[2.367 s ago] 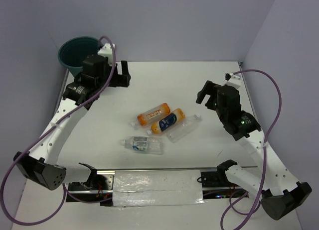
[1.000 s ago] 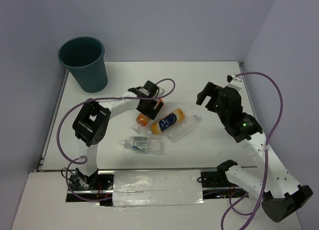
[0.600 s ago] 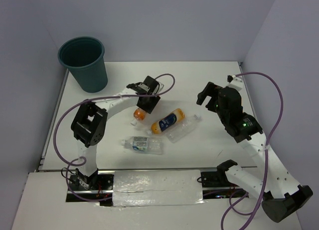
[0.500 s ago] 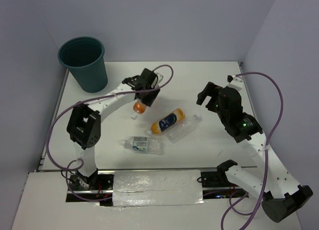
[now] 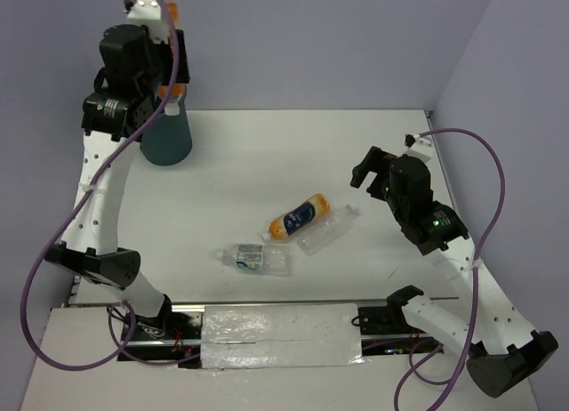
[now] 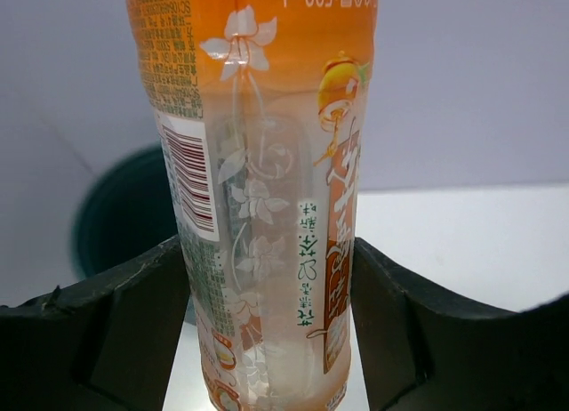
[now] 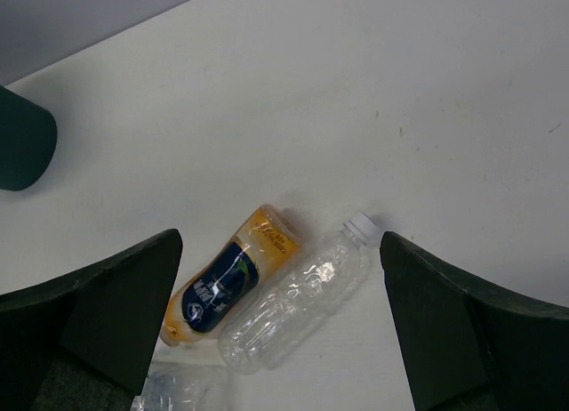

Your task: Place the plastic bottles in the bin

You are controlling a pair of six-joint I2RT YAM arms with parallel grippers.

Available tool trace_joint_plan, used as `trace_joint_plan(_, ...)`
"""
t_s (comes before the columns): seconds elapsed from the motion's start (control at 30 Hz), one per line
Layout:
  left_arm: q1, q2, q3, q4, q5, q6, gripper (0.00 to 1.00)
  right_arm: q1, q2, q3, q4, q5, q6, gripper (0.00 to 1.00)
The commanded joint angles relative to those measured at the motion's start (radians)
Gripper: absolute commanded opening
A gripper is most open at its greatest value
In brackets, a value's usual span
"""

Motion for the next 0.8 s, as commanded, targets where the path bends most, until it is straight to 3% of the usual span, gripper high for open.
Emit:
trace_joint_plan(0.0,0.06,0.03,0.01,0.096,-0.045,-0.009,0.79,0.005,-0.017,0.021,0.017,0.015,-0.01,1.0)
trace_joint_plan(0.1,0.125,0.062,0.023,0.173,-0.069,-0.009,0.8,0.007,-0.02,0.028,0.003,0.027,-0.019,1.0)
trace_joint_plan(0.4,0.281,0.205,0.038,0.331,0.036,-0.02,0.82,0.007,-0.021,0.047,-0.024,0.039,-0.031,1.0)
trace_joint_plan(0.77,0.346,0.301,0.115,0.295,0.144,-0.072,0.82,0.007,0.038,0.056,-0.02,0.015,-0.016,1.0)
